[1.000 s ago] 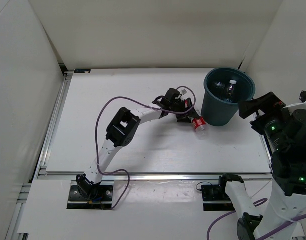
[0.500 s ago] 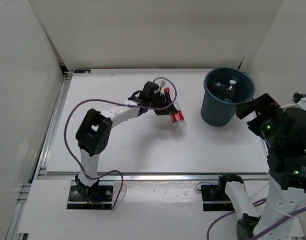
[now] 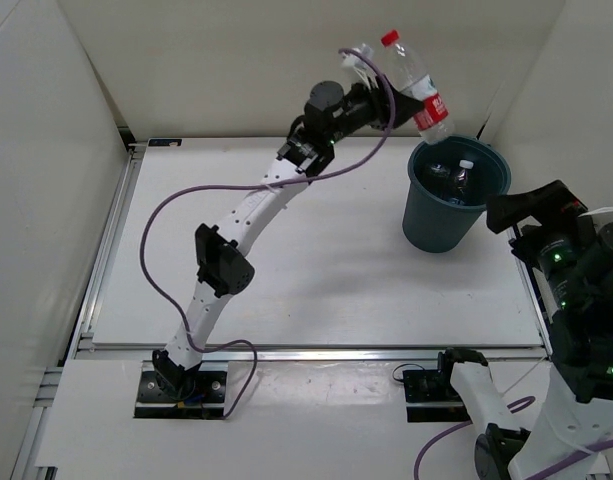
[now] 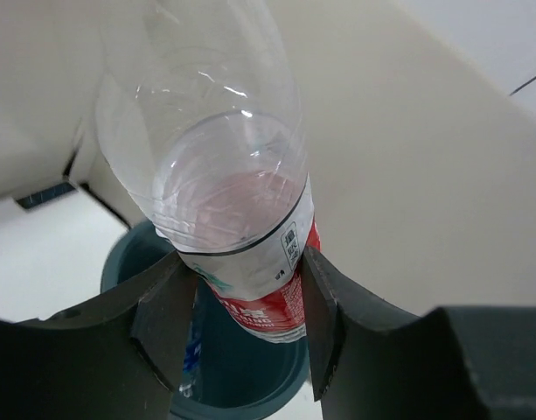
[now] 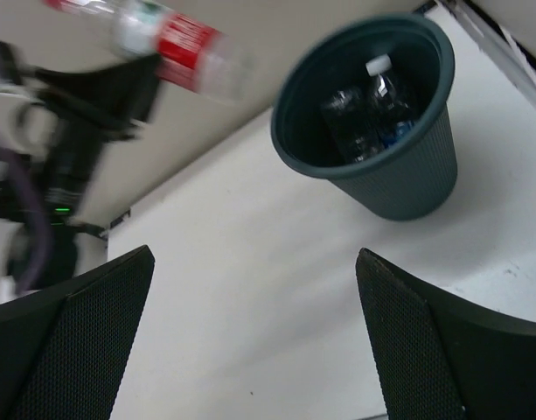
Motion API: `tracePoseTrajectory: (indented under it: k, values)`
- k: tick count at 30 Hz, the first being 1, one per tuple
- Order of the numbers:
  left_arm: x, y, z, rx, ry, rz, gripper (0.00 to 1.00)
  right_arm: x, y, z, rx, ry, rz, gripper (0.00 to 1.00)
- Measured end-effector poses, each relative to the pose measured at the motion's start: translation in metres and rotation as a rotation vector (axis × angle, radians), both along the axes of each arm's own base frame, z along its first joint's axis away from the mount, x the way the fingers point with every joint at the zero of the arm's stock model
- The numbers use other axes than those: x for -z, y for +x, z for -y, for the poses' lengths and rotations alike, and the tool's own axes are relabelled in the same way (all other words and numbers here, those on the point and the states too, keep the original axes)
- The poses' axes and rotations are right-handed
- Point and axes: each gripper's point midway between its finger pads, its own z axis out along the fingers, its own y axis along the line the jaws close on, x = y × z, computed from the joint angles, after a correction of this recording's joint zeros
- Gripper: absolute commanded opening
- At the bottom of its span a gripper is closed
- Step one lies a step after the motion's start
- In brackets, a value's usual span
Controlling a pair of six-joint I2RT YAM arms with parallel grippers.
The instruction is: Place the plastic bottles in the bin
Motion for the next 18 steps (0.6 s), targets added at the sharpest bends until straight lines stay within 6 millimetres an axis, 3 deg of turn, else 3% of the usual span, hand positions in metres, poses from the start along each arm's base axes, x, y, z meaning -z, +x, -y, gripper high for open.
tracePoseTrajectory:
  k: [5, 8, 9, 11, 14, 18]
  values:
    - [0.097, 0.005, 0.058, 0.022, 0.092, -0.11, 0.52, -0.035, -0.017, -0.001, -0.004, -0.028, 0.102, 1.0]
    - [0.154, 0.002, 0.081, 0.028, 0.163, -0.169, 0.54, -0.047, -0.029, -0.002, -0.005, -0.041, 0.132, 1.0]
    - [0.162, 0.002, 0.086, 0.025, 0.166, -0.165, 0.55, -0.05, -0.032, -0.002, -0.006, -0.044, 0.14, 1.0]
    - [0.162, 0.001, 0.087, 0.02, 0.169, -0.151, 0.67, -0.054, -0.039, -0.003, -0.007, -0.051, 0.15, 1.0]
    - [0.159, -0.002, 0.087, 0.018, 0.185, -0.121, 1.0, -0.056, -0.044, -0.003, -0.007, -0.058, 0.153, 1.0]
    - [0.159, -0.008, 0.081, 0.014, 0.238, -0.086, 1.0, -0.048, -0.045, -0.001, 0.002, -0.054, 0.123, 1.0]
